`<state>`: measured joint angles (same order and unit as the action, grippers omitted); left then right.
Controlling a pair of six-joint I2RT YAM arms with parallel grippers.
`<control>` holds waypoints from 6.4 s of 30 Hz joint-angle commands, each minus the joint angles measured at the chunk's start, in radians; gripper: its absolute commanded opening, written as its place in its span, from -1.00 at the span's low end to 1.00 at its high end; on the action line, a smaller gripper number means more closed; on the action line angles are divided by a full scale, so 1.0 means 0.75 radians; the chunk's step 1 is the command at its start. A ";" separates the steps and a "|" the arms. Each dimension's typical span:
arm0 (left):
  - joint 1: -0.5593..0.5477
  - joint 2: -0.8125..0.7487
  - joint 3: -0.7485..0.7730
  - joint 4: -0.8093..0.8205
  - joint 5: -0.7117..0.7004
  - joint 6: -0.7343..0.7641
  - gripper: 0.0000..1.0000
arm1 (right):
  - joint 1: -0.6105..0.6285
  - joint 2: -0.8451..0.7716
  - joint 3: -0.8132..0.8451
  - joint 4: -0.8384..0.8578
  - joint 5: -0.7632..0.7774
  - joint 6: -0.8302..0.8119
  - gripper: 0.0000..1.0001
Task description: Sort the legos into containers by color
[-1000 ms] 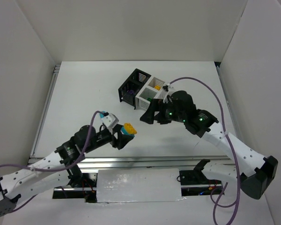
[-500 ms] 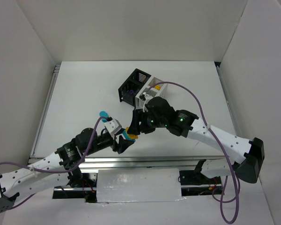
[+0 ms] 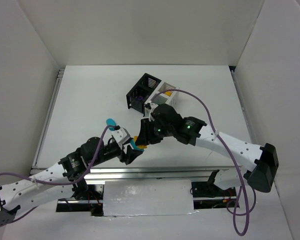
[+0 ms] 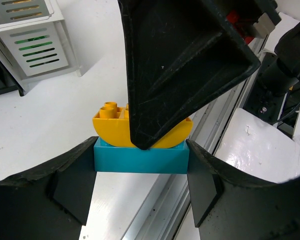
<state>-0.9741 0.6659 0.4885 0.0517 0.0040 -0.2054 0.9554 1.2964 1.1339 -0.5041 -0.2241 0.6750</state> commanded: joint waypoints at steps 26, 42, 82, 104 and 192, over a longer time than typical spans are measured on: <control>-0.010 0.094 0.052 0.091 0.001 0.022 -1.00 | -0.110 -0.158 0.071 -0.019 -0.204 -0.274 -1.00; -0.010 0.090 0.105 0.044 -0.134 -0.094 -1.00 | -0.269 -0.062 0.169 -0.097 0.425 -0.403 -1.00; 0.121 0.251 0.674 -0.887 -0.783 -0.810 -1.00 | -0.662 0.873 0.887 0.001 0.820 -0.556 0.25; 0.658 0.331 0.721 -0.436 0.430 -1.094 -1.00 | -0.593 -0.278 -0.327 0.962 -0.904 -0.708 0.46; 0.722 0.519 0.832 -0.953 -0.586 -0.865 0.99 | -0.574 0.998 1.010 0.349 0.565 -0.728 0.31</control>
<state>-0.4397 1.0397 1.1179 -0.7086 -0.4416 -0.8635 0.5190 2.1006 1.8675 -0.2401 0.2024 0.1364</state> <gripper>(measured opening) 0.995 0.625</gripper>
